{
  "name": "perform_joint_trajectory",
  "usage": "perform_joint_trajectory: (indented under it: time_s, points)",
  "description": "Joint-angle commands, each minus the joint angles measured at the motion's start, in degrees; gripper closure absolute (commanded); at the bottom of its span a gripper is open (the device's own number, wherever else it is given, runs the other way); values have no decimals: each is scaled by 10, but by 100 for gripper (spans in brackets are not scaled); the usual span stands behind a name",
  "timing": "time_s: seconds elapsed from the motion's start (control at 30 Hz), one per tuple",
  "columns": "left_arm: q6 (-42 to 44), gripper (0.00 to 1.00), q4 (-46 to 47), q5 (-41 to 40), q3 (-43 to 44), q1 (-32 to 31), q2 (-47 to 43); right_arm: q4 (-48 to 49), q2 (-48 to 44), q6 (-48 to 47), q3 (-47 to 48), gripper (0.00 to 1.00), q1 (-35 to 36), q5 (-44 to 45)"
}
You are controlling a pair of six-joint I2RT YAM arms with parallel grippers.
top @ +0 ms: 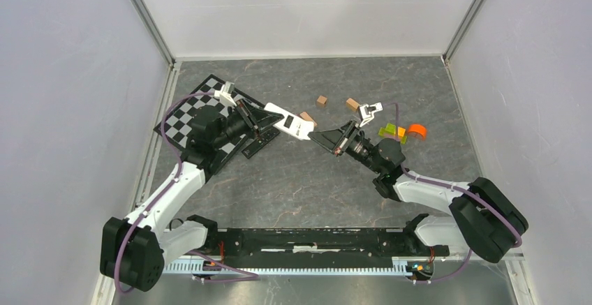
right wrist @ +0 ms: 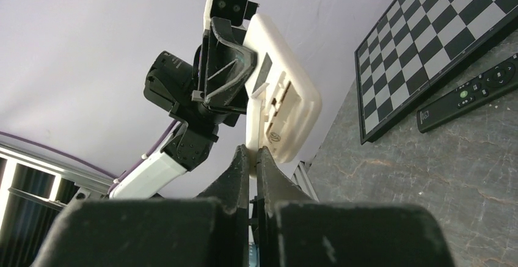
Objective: Load the batteries into the remote control
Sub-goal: Remove the battery cover from the center of the board, then place the battery cover at the center of the board.
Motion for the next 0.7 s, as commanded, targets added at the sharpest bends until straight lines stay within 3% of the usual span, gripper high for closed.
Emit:
perform_joint_trajectory:
  time_s: [0.0,0.13,0.4,0.67]
  points:
    - [65,98,-28,-19,31,-1,-6,10,-5,-9,-12,100,-5,-7]
    - [126,98,-101,-53,45,-1,-15,-4,-14,-19,-22,100,-10,-11]
    - [222,98,-215,-117,53,-1,-50,-160,-48,-115,-88,100,-17,21]
    - [237,98,-212,-61,53,-1,-52,-103,12,-119,-146,100,-20,10]
